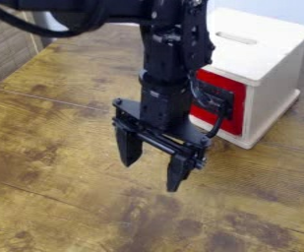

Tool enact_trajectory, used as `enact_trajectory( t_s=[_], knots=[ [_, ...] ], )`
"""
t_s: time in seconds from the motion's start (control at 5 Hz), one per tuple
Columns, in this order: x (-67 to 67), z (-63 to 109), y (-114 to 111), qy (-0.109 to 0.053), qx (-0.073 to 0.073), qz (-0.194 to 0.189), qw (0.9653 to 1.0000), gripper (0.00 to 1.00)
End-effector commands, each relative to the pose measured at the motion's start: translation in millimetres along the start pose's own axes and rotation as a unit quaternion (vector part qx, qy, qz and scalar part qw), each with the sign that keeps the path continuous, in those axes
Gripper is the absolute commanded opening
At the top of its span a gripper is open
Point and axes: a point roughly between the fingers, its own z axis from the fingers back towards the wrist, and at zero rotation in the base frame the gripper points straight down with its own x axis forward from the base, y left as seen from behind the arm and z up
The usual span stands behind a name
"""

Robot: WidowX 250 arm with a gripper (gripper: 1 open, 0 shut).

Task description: Close the drawer

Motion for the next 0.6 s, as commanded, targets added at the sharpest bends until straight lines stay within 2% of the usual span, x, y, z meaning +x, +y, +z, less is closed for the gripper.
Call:
enact_trajectory(
  t_s=[0.0,0.4],
  knots=[
    [12.0,18.5,5.5,-0.04,-0.003,-0.027,0.9988,1.0],
    [6.5,32.0,-3.7,-0.051,-0.004,-0.064,0.9966,1.0]
  ],
)
